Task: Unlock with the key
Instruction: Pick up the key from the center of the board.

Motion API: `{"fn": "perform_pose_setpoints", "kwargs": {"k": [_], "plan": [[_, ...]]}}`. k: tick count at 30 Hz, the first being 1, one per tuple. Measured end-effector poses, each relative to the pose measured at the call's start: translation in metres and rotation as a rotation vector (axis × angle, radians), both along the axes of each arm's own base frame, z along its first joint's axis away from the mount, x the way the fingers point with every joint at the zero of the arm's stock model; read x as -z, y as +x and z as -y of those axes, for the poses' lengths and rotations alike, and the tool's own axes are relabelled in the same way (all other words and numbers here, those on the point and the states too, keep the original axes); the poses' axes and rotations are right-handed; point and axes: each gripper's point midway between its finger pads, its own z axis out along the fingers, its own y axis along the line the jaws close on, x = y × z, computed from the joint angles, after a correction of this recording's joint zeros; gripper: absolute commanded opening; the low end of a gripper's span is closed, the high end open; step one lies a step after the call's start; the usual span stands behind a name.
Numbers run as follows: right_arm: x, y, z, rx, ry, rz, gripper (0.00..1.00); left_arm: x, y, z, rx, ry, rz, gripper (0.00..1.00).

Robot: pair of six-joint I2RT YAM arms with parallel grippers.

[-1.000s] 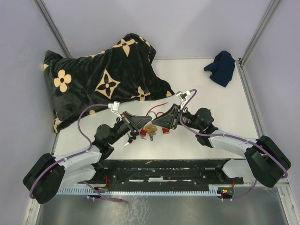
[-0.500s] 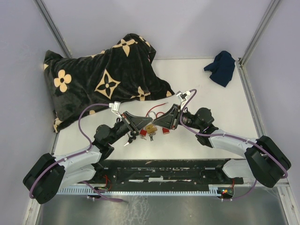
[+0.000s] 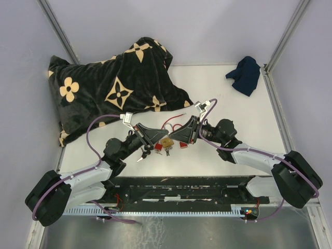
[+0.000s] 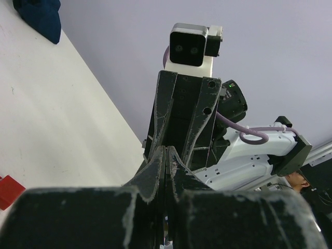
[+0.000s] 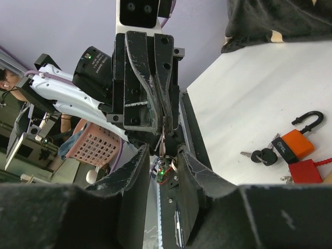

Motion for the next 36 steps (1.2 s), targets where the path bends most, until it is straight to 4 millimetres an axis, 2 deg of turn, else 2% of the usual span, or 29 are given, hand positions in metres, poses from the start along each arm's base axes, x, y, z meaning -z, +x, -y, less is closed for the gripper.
{"fn": "perform_pose_setpoints", "kwargs": {"k": [10,23,29,36], "plan": [[-0.004,-0.003,0.005,0.015,-0.016,-0.011,0.34,-0.001,0.002,-0.001,-0.015,-0.004,-0.002,0.03],[0.001,0.002,0.004,0.035,-0.024,-0.028,0.32,0.002,0.004,-0.001,-0.020,0.000,-0.010,0.03],[0.006,0.005,0.002,0.041,-0.029,-0.044,0.26,0.003,0.004,0.000,-0.017,0.003,-0.014,0.03],[0.003,0.005,0.001,0.036,-0.012,-0.035,0.12,0.002,0.004,0.000,-0.018,-0.002,-0.009,0.03]]}}
